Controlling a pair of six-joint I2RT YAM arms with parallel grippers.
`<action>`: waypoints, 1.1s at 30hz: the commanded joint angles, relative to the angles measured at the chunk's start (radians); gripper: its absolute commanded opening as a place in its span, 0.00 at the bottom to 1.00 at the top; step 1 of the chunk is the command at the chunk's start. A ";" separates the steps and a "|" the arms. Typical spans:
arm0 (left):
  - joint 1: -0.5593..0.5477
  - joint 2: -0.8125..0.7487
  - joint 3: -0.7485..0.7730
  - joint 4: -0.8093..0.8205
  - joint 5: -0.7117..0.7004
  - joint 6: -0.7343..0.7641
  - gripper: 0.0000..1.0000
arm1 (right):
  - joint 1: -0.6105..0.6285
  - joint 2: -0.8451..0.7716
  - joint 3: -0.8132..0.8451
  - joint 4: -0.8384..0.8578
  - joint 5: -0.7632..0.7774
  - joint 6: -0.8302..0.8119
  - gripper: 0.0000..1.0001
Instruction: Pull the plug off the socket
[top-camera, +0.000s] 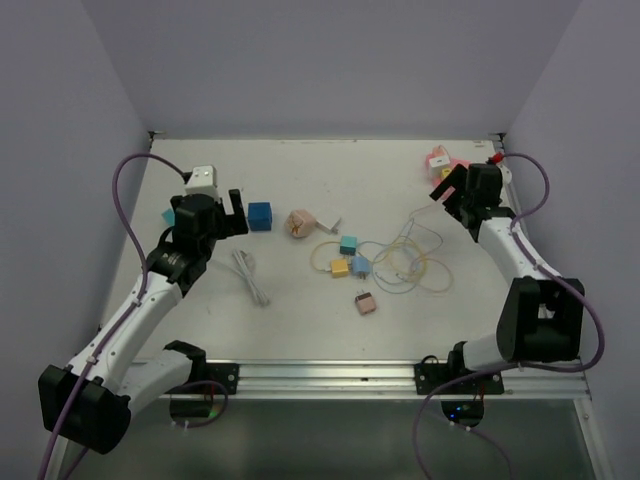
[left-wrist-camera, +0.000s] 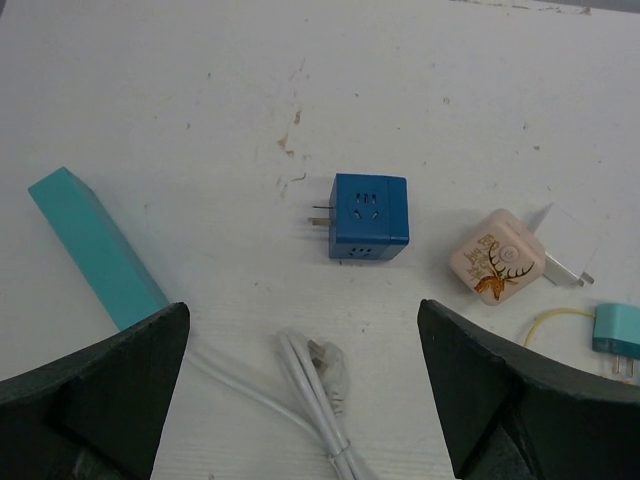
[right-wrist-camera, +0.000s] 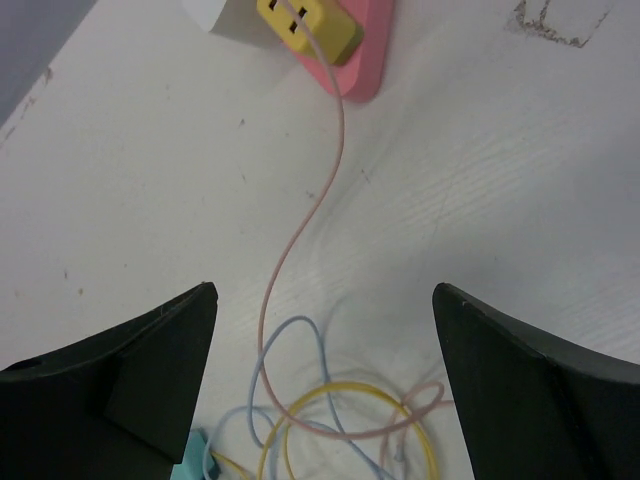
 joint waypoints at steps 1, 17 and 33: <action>0.007 -0.003 0.009 0.066 -0.048 0.022 1.00 | -0.057 0.092 0.033 0.199 -0.087 0.139 0.92; 0.009 0.045 0.001 0.080 -0.097 0.051 1.00 | -0.135 0.436 0.167 0.601 0.070 0.428 0.86; 0.010 0.089 0.001 0.080 -0.094 0.057 0.99 | -0.180 0.649 0.300 0.641 0.067 0.466 0.84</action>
